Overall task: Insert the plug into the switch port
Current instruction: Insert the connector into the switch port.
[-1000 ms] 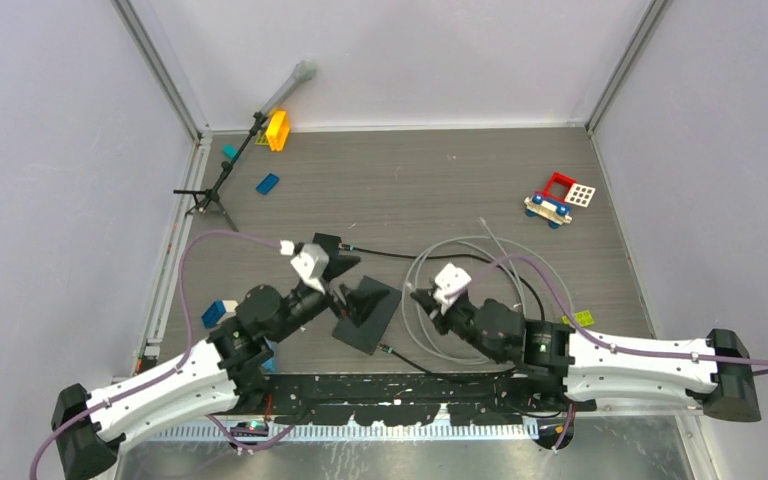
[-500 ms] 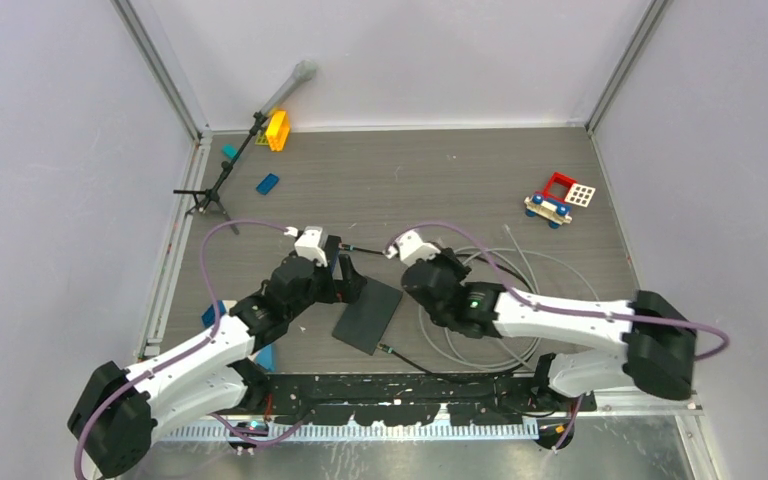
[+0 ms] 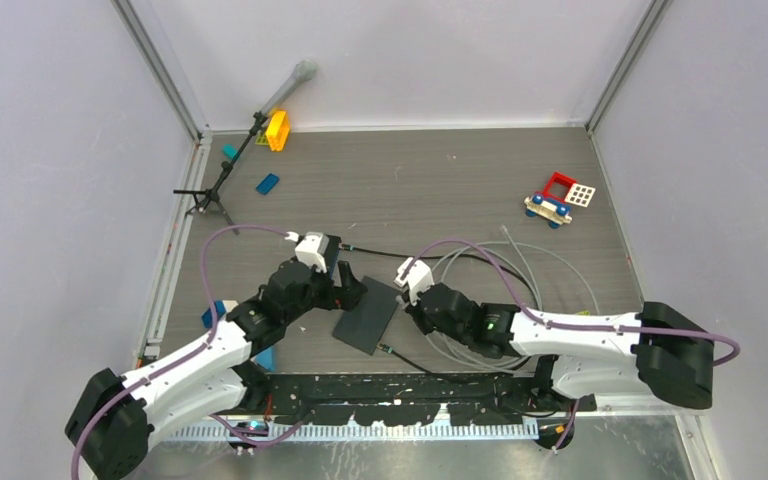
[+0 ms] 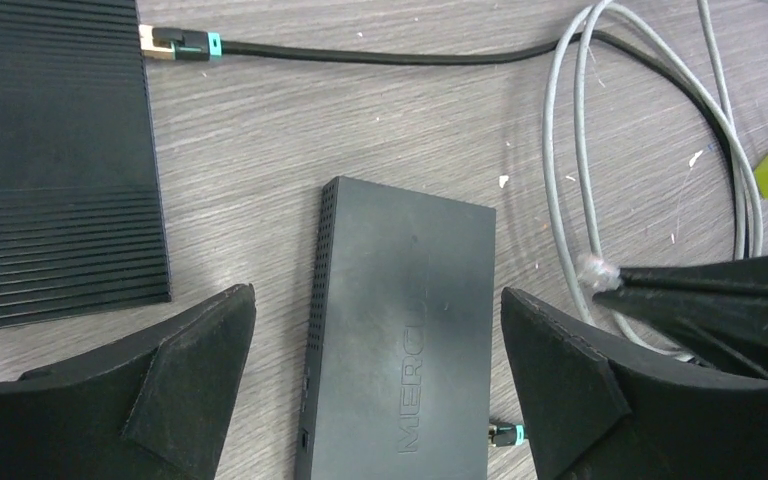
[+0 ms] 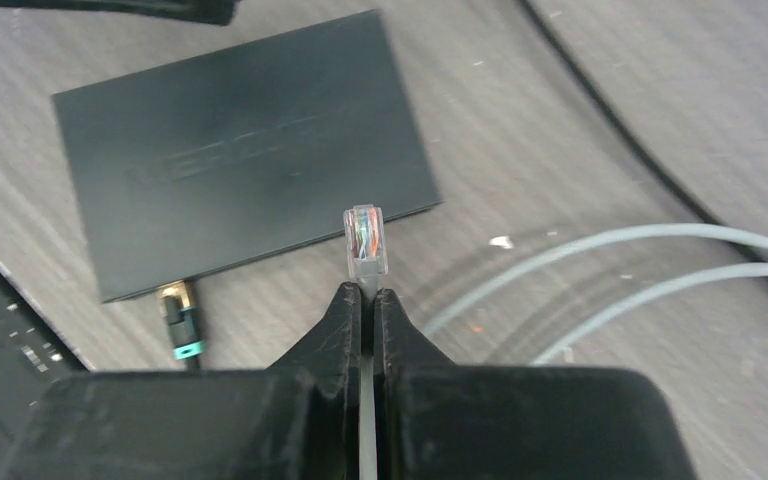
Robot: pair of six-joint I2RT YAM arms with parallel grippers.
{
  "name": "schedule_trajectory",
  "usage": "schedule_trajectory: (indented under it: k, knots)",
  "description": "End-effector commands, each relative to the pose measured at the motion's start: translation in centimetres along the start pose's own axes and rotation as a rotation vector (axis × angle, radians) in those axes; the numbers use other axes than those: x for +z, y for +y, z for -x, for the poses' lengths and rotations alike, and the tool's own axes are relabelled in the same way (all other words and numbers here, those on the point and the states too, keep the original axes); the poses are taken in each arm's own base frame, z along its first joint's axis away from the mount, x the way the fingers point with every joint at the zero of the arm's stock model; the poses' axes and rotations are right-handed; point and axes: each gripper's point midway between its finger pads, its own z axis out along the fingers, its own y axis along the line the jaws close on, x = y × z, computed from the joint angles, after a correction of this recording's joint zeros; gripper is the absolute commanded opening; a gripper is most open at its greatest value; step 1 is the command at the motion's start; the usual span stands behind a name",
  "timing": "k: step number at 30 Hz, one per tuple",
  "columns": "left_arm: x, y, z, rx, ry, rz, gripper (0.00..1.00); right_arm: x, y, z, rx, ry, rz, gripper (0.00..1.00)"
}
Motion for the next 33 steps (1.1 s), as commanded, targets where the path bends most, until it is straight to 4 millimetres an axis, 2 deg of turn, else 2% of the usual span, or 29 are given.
schedule_trajectory:
  k: [1, 9, 20, 23, 28, 33]
  knots:
    - [0.3, -0.3, -0.2, -0.024, 0.011, -0.02, 0.94, 0.5, 4.0, 0.4, 0.106, -0.016, 0.167, 0.01]
    - [0.4, -0.3, -1.0, -0.041, 0.029, -0.026, 0.9, 1.5, 4.8, -1.6, 0.094, 0.065, 0.154, 0.01]
    - [1.5, 0.2, -2.5, -0.049, 0.072, -0.019, 0.96, 0.9, 5.3, -3.6, 0.047, -0.007, 0.075, 0.0]
    - [2.0, 0.1, -2.2, -0.021, 0.063, -0.026, 0.96, 1.1, 4.9, -4.4, 0.041, -0.007, 0.034, 0.01]
    - [3.1, -0.6, -1.9, 0.029, 0.077, -0.053, 0.97, 0.9, 4.8, -4.2, 0.042, -0.035, 0.031, 0.01]
    - [3.3, -1.0, -3.3, 0.016, 0.154, -0.081, 0.94, 0.8, 4.4, -4.7, 0.042, -0.03, 0.018, 0.0]
